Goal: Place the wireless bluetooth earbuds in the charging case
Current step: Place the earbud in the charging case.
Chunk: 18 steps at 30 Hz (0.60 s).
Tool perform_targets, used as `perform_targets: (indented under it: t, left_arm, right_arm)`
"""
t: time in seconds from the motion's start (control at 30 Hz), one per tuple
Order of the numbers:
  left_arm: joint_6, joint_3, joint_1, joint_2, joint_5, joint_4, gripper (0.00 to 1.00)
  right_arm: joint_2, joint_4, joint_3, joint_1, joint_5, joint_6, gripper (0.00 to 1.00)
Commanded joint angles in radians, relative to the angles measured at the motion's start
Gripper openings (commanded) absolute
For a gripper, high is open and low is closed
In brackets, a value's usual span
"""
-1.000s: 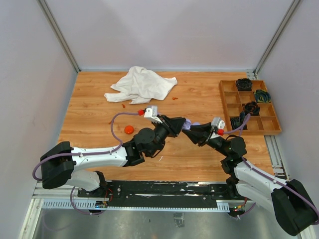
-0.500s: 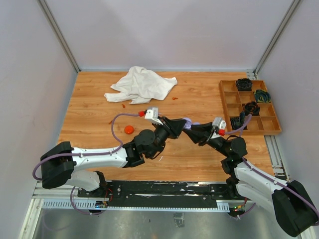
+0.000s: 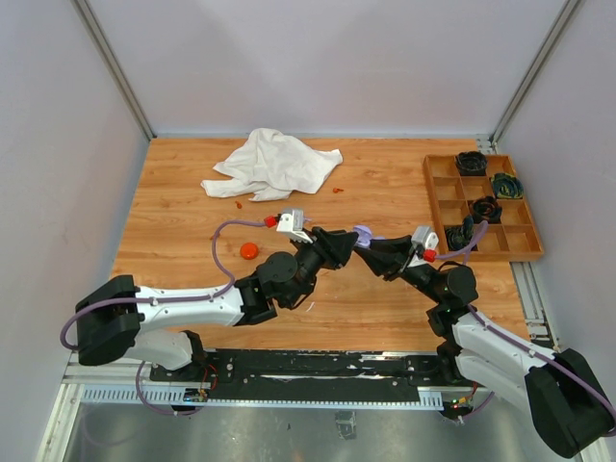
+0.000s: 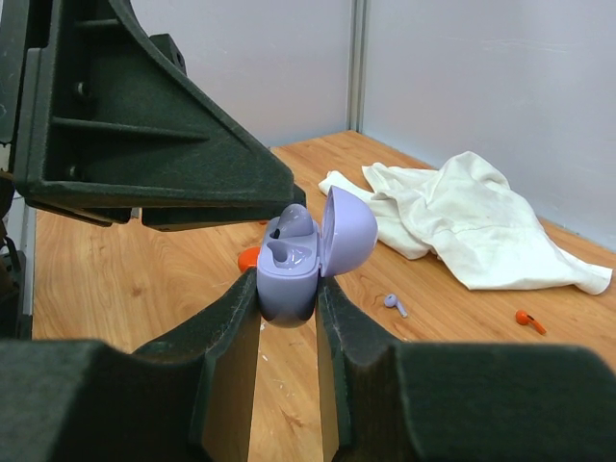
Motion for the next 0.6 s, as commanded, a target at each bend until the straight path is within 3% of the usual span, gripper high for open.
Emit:
perform_targets:
  t: [0.0,0.23,0.57]
  left_arm:
    - [0.029,-0.02,-0.012,-0.045,-0.052,-0.004,0.48]
    - [0.093,0.002,0.001,-0.088,-0.101,-0.131,0.57]
    - [0.061,0.065,0.234,-0.031,0.123,-0.408,0.6]
  right_arm:
    - [-0.016,0.043,-0.009,-0.028,0.02,-0.015,0.02]
    - [-0.026,-0.002,-0.02,-0.029,0.032,-0.045,0.02]
    - [-0.05,-0.082,-0.034,-0.029,0.061,-0.084,0.02]
